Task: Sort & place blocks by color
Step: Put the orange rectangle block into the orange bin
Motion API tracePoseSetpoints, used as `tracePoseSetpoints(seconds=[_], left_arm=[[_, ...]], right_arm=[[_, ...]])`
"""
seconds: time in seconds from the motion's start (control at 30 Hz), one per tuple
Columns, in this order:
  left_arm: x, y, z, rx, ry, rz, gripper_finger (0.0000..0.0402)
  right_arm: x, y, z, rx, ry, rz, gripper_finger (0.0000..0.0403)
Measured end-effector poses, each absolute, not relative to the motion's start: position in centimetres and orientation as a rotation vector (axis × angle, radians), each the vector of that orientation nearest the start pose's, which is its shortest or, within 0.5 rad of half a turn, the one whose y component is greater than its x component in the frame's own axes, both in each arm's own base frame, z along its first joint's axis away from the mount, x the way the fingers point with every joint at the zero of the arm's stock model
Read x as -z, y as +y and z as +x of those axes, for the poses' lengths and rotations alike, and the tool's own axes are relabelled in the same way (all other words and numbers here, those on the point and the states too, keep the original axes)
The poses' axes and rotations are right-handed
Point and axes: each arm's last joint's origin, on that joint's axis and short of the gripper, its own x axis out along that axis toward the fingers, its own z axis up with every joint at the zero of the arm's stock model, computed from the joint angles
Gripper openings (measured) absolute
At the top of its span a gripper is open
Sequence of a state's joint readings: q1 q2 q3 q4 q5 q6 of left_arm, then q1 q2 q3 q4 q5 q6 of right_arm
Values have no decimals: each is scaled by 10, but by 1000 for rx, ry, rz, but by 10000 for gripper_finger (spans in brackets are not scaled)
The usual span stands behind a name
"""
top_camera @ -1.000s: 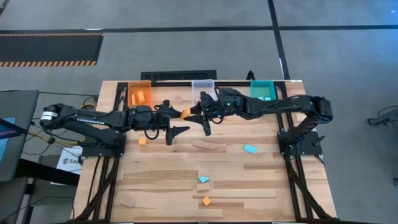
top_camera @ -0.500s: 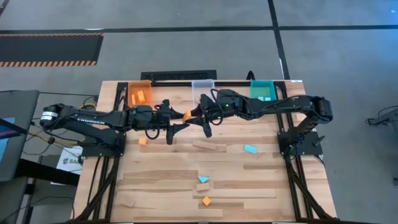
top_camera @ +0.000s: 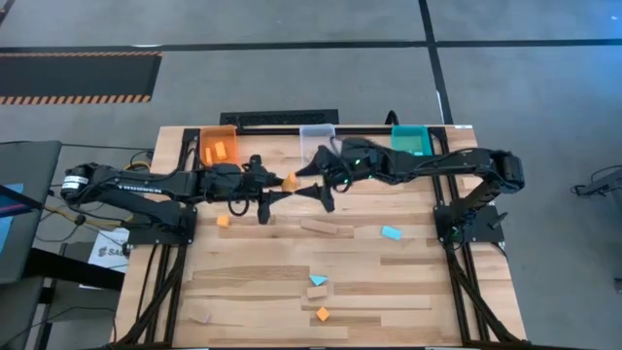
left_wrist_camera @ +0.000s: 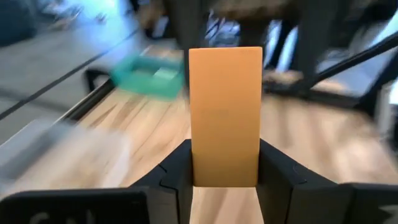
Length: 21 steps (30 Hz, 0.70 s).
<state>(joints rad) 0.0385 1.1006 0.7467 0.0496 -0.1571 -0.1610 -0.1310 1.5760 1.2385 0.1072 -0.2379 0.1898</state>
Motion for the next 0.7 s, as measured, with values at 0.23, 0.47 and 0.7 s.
tracePoseSetpoints(seconds=[0.23, 0.47, 0.7], left_arm=[[-281, 59, 206, -623, 588, -229, 105], [-253, 127, 152, -1043, 833, -622, 111], [-242, 166, 119, -1217, 803, -789, 111]], right_arm=[[-344, -58, 320, 1, 349, 274, 386], [-354, -62, 296, 47, 400, 330, 388], [-347, -55, 301, 23, 441, 332, 373]])
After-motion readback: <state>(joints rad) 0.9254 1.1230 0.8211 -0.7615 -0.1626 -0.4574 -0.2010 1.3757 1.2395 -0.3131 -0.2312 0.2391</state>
